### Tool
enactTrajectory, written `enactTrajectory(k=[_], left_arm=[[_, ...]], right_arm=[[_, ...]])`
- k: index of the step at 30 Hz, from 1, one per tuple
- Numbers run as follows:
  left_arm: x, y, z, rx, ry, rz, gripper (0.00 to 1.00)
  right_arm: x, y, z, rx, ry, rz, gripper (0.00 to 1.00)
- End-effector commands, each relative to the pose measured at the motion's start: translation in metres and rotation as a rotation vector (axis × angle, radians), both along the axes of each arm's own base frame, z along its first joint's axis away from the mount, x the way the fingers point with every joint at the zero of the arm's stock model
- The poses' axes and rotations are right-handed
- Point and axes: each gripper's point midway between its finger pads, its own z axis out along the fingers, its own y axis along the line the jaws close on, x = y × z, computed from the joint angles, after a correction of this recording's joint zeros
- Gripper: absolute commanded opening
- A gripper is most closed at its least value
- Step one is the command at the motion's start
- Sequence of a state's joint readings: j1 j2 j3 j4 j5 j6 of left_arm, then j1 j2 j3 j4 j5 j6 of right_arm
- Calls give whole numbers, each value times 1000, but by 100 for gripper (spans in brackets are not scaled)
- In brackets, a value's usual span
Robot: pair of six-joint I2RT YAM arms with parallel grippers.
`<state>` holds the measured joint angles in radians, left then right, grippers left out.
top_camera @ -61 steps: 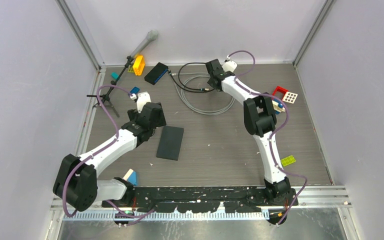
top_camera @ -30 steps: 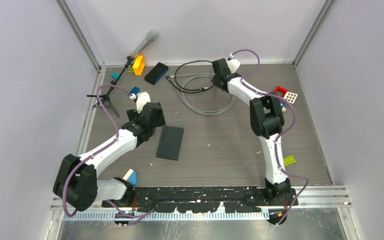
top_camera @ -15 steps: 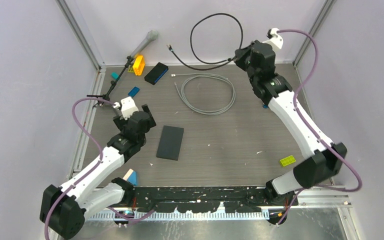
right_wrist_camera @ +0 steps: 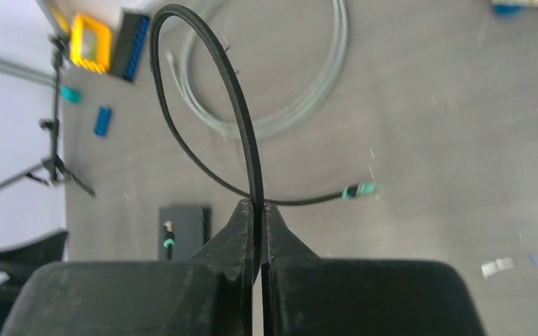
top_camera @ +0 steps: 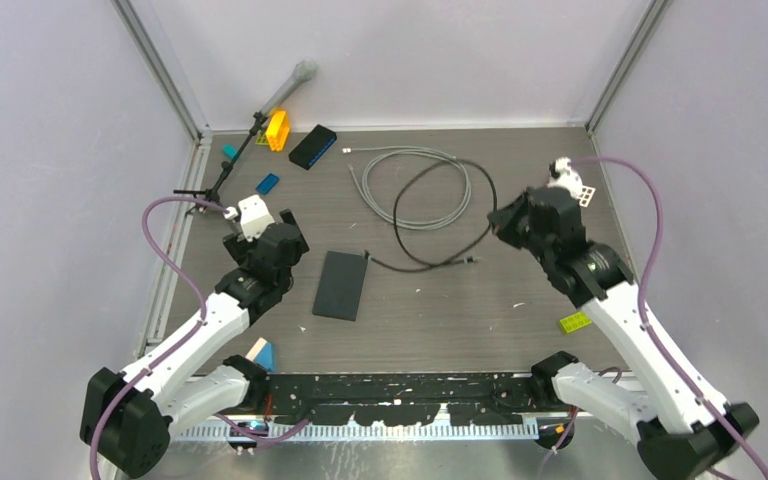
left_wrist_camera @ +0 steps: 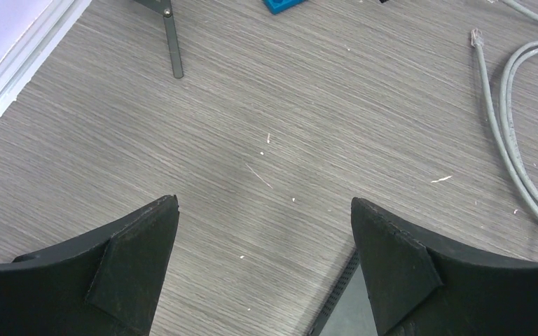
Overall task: Insert the plug into the switch port
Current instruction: Place the connector at the center of the board.
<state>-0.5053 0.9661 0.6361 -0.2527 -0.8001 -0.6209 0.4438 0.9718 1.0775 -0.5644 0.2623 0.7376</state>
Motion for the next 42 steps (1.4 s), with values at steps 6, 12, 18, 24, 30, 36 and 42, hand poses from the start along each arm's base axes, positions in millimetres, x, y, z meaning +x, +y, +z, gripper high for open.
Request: enactTrajectory(k=[6, 12, 18, 24, 30, 36, 42], left_arm=[[26, -23, 15, 29, -11, -118, 98], [75, -62, 30, 99, 77, -297, 100], [150, -87, 19, 253, 204, -397, 100], [219, -105, -17, 403, 334, -509, 100], [273, -96, -21, 476, 317, -577, 100], [305, -71, -32, 322, 300, -659, 100], [329, -56, -51, 258, 310, -702, 100]], right_arm=[[-85, -15, -108, -1, 322, 32, 53], [-75, -6, -105, 4, 307, 69, 71], [-73, 14, -110, 33, 295, 178, 71], [-79, 27, -118, 66, 284, 264, 71], [-77, 34, -122, 38, 295, 327, 71], [-72, 45, -128, 30, 321, 386, 71], [-70, 53, -142, 37, 364, 421, 71]])
